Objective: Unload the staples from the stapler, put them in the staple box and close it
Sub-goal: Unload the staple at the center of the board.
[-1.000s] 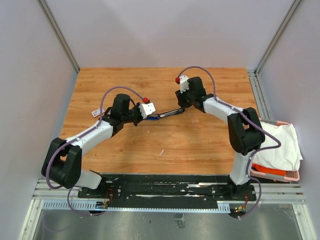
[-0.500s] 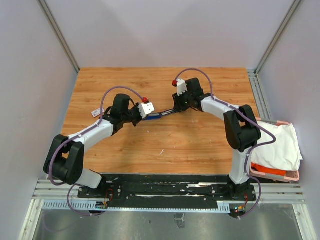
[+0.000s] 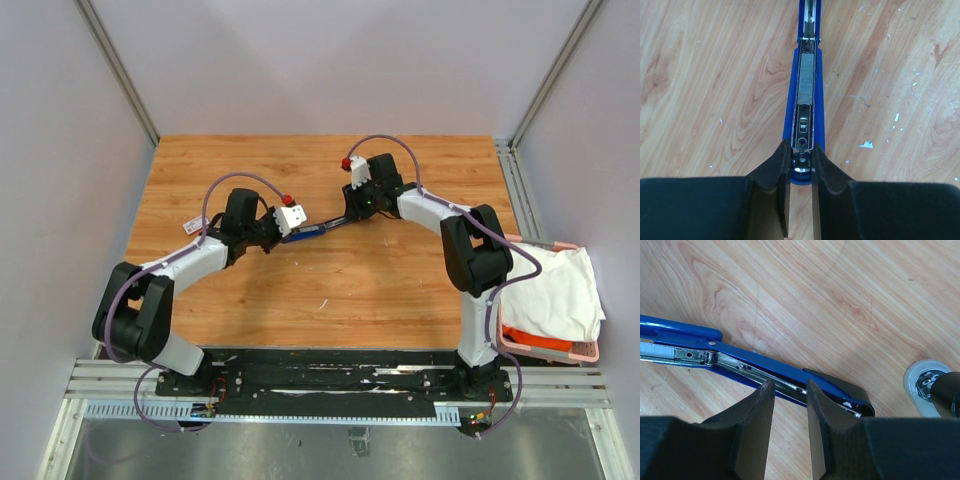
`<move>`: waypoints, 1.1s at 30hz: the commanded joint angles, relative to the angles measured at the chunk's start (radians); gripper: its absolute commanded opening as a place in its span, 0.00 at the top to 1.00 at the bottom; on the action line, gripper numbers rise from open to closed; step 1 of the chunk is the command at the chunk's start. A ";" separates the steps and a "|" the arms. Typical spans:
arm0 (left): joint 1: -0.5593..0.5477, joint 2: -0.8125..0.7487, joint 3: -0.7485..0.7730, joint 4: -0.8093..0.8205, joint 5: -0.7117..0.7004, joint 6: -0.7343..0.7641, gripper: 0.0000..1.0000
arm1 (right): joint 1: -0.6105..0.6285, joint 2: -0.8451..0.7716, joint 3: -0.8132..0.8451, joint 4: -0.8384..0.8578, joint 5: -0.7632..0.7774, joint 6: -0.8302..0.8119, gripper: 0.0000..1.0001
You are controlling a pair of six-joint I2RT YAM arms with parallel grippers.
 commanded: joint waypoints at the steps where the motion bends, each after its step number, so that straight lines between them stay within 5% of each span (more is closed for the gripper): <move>1: 0.006 0.037 0.017 -0.048 -0.018 0.022 1.00 | 0.011 0.029 0.015 -0.044 0.003 -0.002 0.67; 33: 0.009 0.160 0.147 -0.208 -0.127 0.031 1.00 | 0.025 -0.002 0.037 -0.058 -0.010 -0.010 0.65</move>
